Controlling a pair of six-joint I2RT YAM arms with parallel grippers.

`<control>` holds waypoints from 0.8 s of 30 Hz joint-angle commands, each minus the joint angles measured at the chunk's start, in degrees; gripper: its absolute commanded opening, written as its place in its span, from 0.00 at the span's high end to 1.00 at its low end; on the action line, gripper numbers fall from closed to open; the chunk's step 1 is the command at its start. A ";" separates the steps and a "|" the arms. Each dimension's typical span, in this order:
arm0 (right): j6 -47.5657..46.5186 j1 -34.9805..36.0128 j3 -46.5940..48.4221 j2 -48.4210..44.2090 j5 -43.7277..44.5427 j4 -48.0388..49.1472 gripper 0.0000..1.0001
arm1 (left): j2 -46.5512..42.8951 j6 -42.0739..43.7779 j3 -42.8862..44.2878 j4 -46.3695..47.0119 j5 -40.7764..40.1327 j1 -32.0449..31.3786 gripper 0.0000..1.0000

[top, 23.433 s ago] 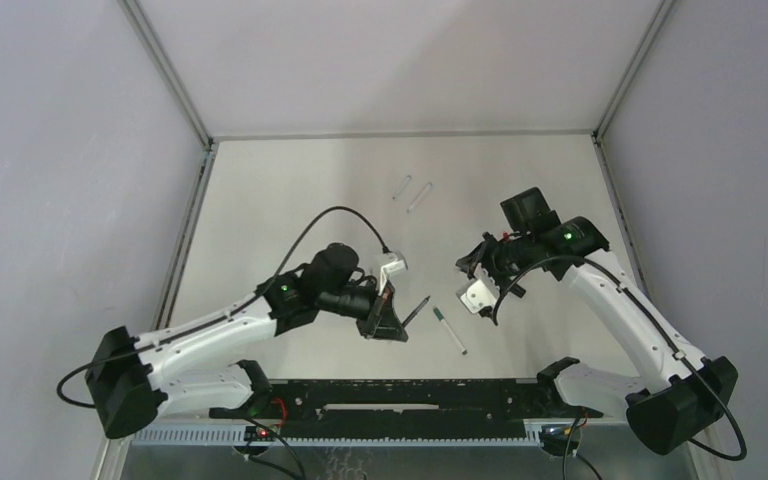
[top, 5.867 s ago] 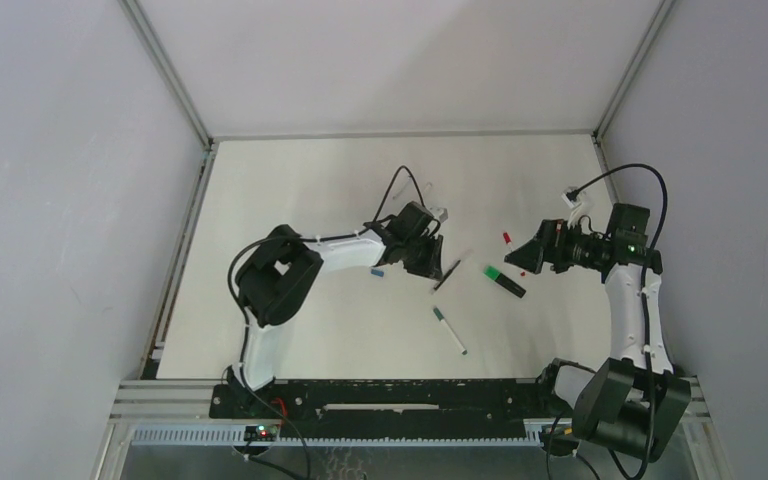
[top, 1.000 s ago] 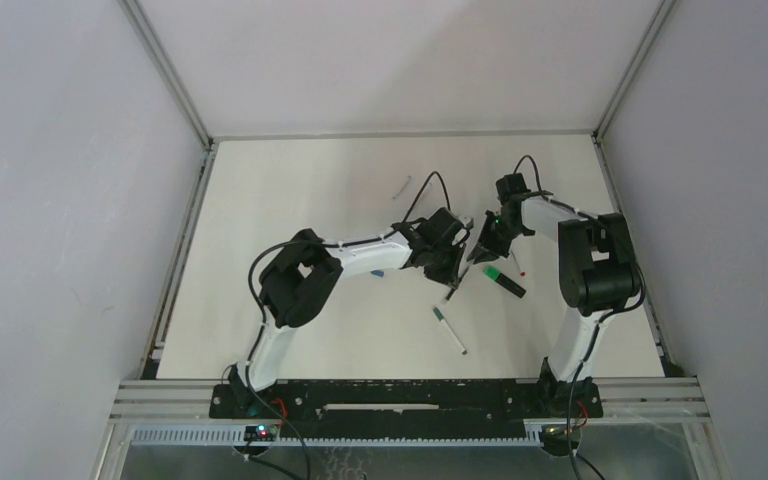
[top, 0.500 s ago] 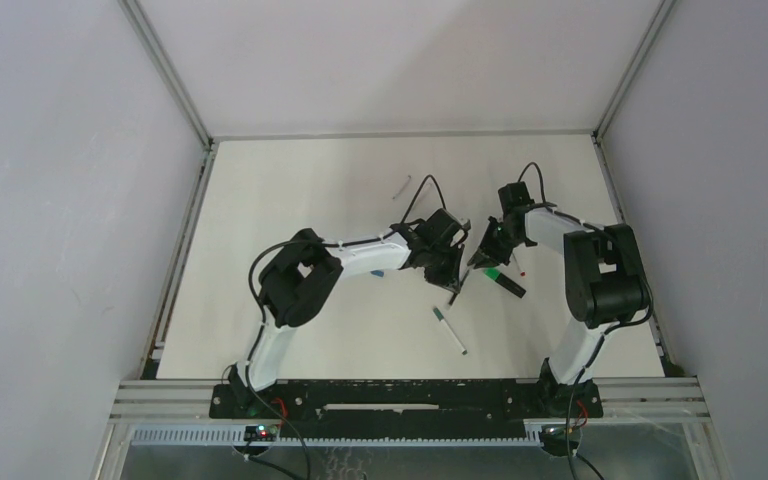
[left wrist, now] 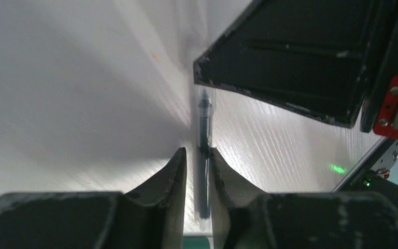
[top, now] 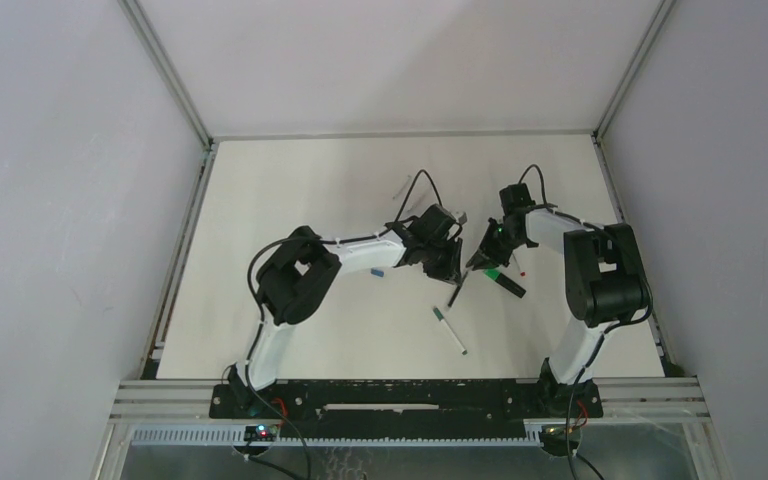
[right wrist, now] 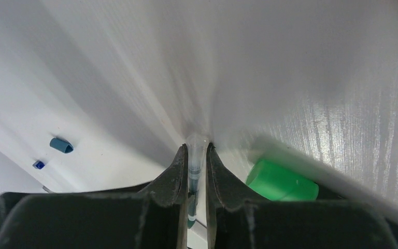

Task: Insert the pens into the pen caps
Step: Pick up the pen from the center of the board.

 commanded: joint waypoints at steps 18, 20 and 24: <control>-0.39 -4.44 -0.07 0.53 -8.62 -1.11 0.94 | -8.54 1.39 -9.76 8.39 4.53 2.50 0.43; -0.38 -4.48 -0.03 0.43 -8.93 -1.02 0.94 | -8.94 0.91 -10.53 9.88 6.48 2.46 0.41; -0.35 -4.60 -0.05 0.35 -9.35 -0.76 0.94 | -9.52 -0.65 -12.35 12.96 9.63 2.77 0.40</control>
